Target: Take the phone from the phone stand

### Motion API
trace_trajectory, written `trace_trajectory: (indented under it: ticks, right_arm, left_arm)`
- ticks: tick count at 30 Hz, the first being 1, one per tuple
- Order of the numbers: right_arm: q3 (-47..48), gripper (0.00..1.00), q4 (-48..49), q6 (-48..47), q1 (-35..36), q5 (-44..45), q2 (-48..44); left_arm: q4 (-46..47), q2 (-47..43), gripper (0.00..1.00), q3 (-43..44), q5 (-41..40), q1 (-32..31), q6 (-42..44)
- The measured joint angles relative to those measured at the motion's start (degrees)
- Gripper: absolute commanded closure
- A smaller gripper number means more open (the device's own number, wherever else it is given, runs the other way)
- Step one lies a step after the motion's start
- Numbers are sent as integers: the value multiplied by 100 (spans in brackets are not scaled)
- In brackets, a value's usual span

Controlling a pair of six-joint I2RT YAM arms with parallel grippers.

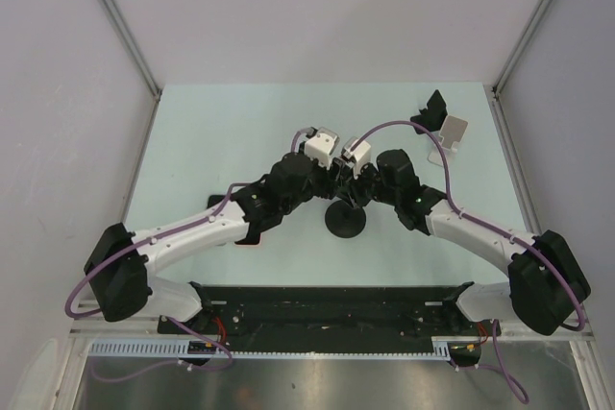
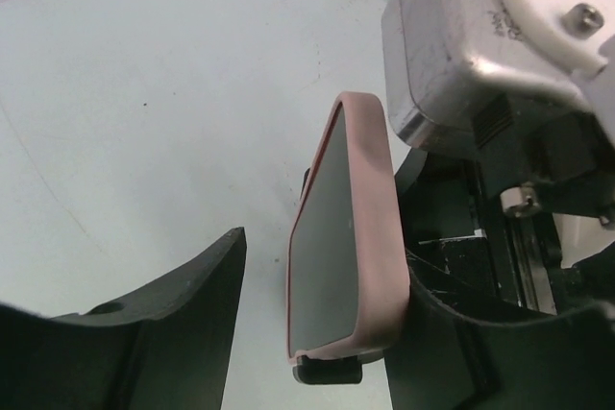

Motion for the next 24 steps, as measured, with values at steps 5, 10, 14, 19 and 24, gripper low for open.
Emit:
trace_trajectory:
  ticks: [5,10,14,19,24]
  right_arm:
    - [0,100,0,-4,0,-9,0]
    - [0,100,0,-7,0,-9,0]
    - [0,100,2,9,-2,4,2]
    - [9,100,0,87,-33,33,13]
    - [11,100,7,127,-129,-9,24]
  left_arm:
    - [205,2,49,-57,190,39,31]
    - [323,2,67,-57,310,42,92]
    - [376,24,92,-57,426,39,214]
    - [479,22,100,-118,459,66,365]
    - [649,-24,100,-245,564,68,459]
